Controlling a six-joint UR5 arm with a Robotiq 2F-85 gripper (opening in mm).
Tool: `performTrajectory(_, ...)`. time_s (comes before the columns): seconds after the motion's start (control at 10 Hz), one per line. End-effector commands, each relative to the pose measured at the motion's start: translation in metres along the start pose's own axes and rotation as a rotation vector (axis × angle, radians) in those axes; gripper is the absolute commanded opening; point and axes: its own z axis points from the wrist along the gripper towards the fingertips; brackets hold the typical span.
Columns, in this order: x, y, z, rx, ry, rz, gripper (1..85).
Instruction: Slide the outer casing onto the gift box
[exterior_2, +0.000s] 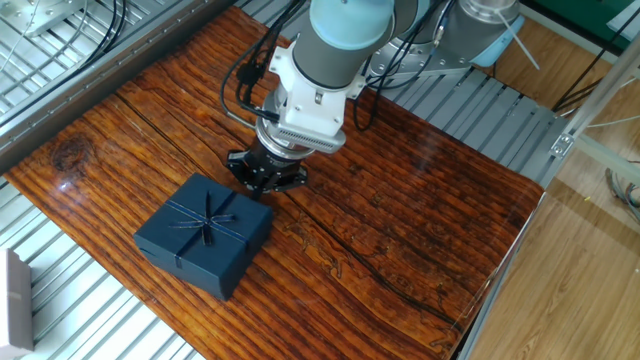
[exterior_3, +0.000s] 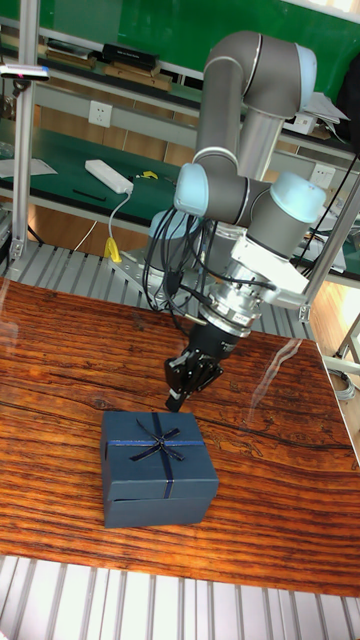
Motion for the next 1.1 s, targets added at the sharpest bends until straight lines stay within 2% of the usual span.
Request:
performTrajectory(0.0,0.003,0.004,0.006,-0.018,-0.005,0.002,1.0)
performTrajectory(0.2,0.001,0.003,0.008,-0.017,-0.012,0.000,1.0)
performTrajectory(0.5,-0.007,-0.004,0.006,0.008,-0.037,-0.007,1.0)
performTrajectory(0.6,-0.009,-0.012,0.004,0.031,-0.036,-0.032,1.0)
performTrajectory(0.8,-0.014,-0.014,0.000,0.022,-0.026,-0.030,1.0)
performTrajectory(1.0,-0.015,-0.015,-0.001,0.029,-0.025,-0.030,1.0)
